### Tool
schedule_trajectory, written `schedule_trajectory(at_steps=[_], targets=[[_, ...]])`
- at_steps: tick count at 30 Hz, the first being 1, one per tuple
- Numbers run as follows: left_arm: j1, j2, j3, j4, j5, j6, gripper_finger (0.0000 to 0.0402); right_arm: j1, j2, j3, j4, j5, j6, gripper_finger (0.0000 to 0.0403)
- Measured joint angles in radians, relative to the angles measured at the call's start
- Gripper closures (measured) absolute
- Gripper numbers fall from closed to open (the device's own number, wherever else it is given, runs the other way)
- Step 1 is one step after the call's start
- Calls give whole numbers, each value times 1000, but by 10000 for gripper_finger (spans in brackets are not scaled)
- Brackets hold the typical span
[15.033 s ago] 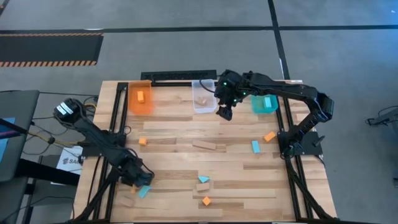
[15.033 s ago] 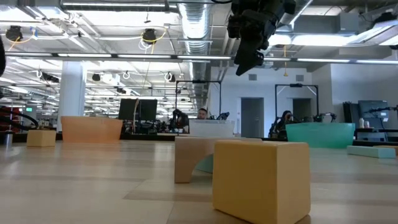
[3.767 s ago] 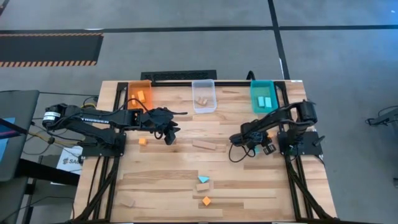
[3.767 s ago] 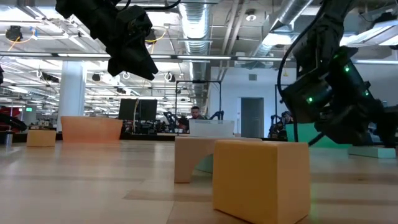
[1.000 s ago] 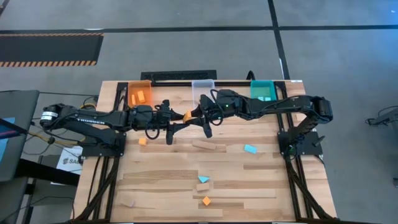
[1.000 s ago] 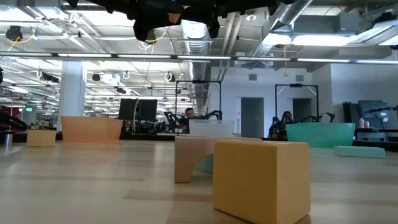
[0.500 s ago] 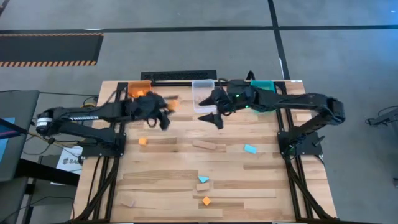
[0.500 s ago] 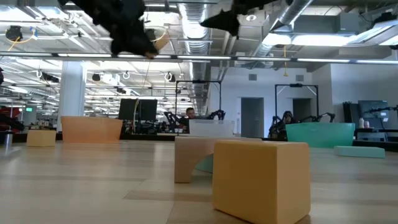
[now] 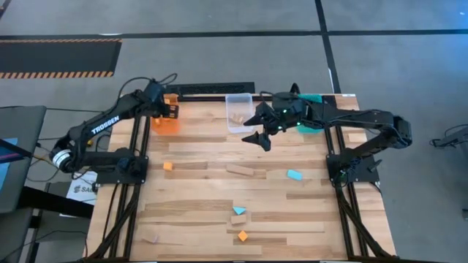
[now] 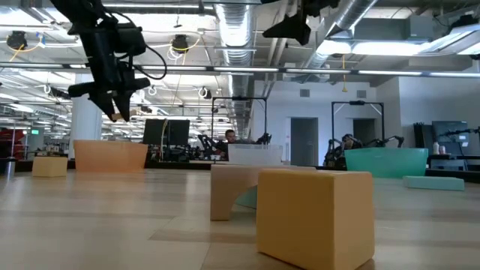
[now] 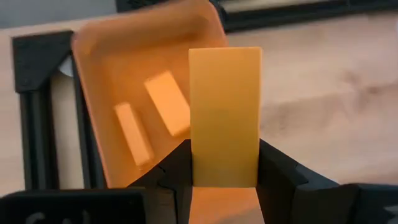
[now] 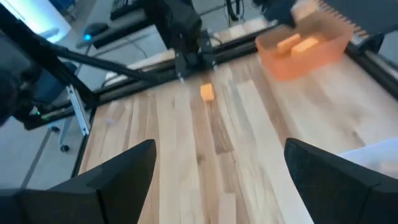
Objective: Sort & place blocks by color
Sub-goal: Put the orange rectangle block into the orange bin, then put the brown rectangle block into the transparent bin
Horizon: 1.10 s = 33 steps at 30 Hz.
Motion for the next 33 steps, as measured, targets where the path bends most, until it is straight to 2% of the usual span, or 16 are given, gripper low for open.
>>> schedule_trajectory(at_steps=[7,17,21,24,29,33], targets=[[34,3,0,12,27,46,260,22,26,-2,-48,-2,-9,31],[33,4,0,10,21,26,202,14,32,-1,-44,-2,-31,31],[33,4,0,10,65,27,182,14,32,-1,-48,-2,-30,31],[26,4,0,10,149,80,174,23,39,-1,-60,-2,-30,31],[-91,-19,-1,9,291,193,174,48,73,-1,-75,-7,-29,31],[-296,-57,-1,9,342,270,177,72,112,-1,-72,-9,-29,31]])
